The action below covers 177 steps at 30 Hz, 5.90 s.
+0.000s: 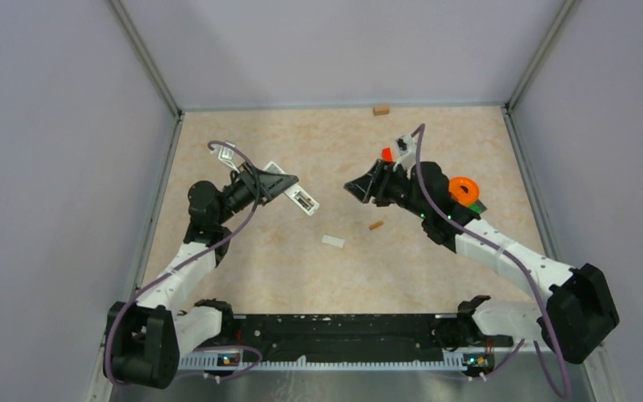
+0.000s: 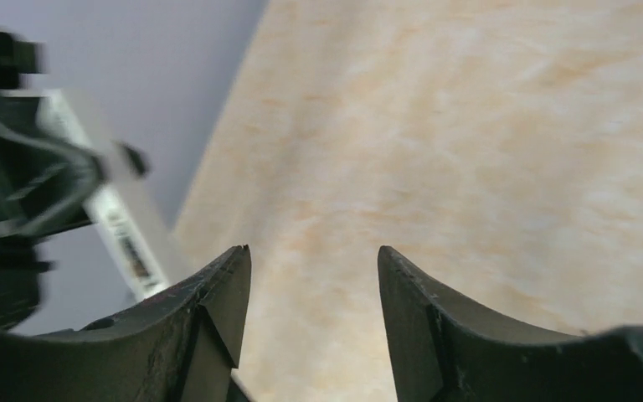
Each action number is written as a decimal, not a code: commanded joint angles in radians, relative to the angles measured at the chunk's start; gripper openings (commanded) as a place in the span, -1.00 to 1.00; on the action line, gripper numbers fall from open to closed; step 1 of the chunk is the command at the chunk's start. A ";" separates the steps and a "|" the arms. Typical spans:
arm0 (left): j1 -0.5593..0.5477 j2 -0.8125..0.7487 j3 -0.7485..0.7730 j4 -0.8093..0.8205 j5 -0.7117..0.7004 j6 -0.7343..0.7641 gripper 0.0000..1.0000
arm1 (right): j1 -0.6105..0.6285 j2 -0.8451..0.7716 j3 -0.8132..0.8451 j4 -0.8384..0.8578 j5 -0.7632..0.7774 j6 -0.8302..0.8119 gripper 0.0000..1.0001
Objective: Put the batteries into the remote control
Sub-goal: Load the battery into the remote control, then pick up the battery from the center of the board, then load the battery into the remote control.
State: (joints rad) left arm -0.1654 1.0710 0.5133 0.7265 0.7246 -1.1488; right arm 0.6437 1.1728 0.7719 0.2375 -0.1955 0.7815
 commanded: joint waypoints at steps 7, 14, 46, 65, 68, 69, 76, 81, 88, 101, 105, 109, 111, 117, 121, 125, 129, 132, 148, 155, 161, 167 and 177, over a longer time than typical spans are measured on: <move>0.019 -0.104 0.027 -0.222 -0.040 0.177 -1.00 | -0.064 0.218 0.140 -0.498 0.245 -0.621 0.03; 0.021 -0.103 0.033 -0.214 0.013 0.199 -1.00 | -0.064 0.334 0.222 -0.583 0.360 -0.554 0.08; 0.021 -0.100 0.019 -0.150 0.041 0.185 -1.00 | -0.009 0.577 0.290 -0.724 0.459 0.200 -0.21; 0.023 -0.108 0.017 -0.173 0.029 0.195 -1.00 | 0.029 0.645 0.399 -0.794 0.524 -0.164 -0.39; 0.023 -0.109 0.017 -0.176 0.028 0.198 -1.00 | 0.039 0.656 0.418 -0.845 0.509 -0.170 -0.31; 0.023 -0.111 0.017 -0.179 0.027 0.200 -1.00 | 0.044 0.660 0.421 -0.862 0.510 -0.170 -0.31; 0.023 -0.115 0.017 -0.196 0.022 0.205 -1.00 | 0.062 0.668 0.404 -0.885 0.505 -0.150 -0.39; 0.023 -0.117 0.017 -0.197 0.024 0.205 -1.00 | 0.062 0.679 0.405 -0.871 0.492 -0.144 -0.60; 0.023 -0.103 0.050 -0.244 0.056 0.220 -1.00 | 0.062 0.676 0.391 -0.837 0.489 -0.132 -0.88; -0.042 0.085 0.107 -0.237 0.148 0.170 -1.00 | 0.061 0.405 0.379 -0.779 0.400 -0.271 -0.91; -0.116 0.167 0.148 -0.239 0.132 0.183 -1.00 | 0.060 0.314 0.387 -0.792 0.332 -0.319 -0.91; -0.168 0.263 0.186 -0.202 0.142 0.167 -1.00 | 0.060 0.234 0.389 -0.794 0.212 -0.358 -0.91; -0.186 0.307 0.209 -0.138 0.157 0.121 -1.00 | 0.060 0.206 0.400 -0.804 0.129 -0.372 -0.92; -0.234 0.406 0.310 -0.107 0.193 0.074 -1.00 | 0.076 0.156 0.461 -0.853 0.019 -0.337 -0.91; -0.239 0.436 0.312 -0.083 0.200 0.045 -1.00 | 0.084 0.142 0.482 -0.859 0.009 -0.316 -0.91; -0.240 0.437 0.311 -0.107 0.185 0.062 -1.00 | 0.087 0.136 0.501 -0.861 0.021 -0.309 -0.91; -0.240 0.437 0.310 -0.130 0.177 0.074 -1.00 | 0.092 0.133 0.507 -0.843 -0.008 -0.310 -0.90; -0.240 0.442 0.312 -0.132 0.175 0.073 -1.00 | 0.105 0.140 0.508 -0.834 -0.035 -0.317 -0.89; -0.238 0.416 0.298 -0.168 0.161 0.073 -1.00 | 0.185 0.208 0.542 -0.860 0.074 -0.336 -0.82; -0.238 0.416 0.291 -0.157 0.155 0.063 -1.00 | 0.187 0.228 0.531 -0.843 0.062 -0.326 -0.79; -0.237 0.414 0.285 -0.149 0.147 0.061 -1.00 | 0.188 0.247 0.539 -0.871 0.072 -0.323 -0.68; -0.226 0.412 0.272 -0.144 0.139 0.057 -1.00 | 0.188 0.256 0.546 -0.881 0.074 -0.315 -0.64; -0.219 0.424 0.269 -0.120 0.158 0.007 -1.00 | 0.188 0.278 0.549 -0.852 0.075 -0.310 -0.54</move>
State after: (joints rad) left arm -0.3882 1.5105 0.7761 0.5217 0.8474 -1.0832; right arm 0.8215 1.4319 1.2793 -0.6346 -0.1333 0.4656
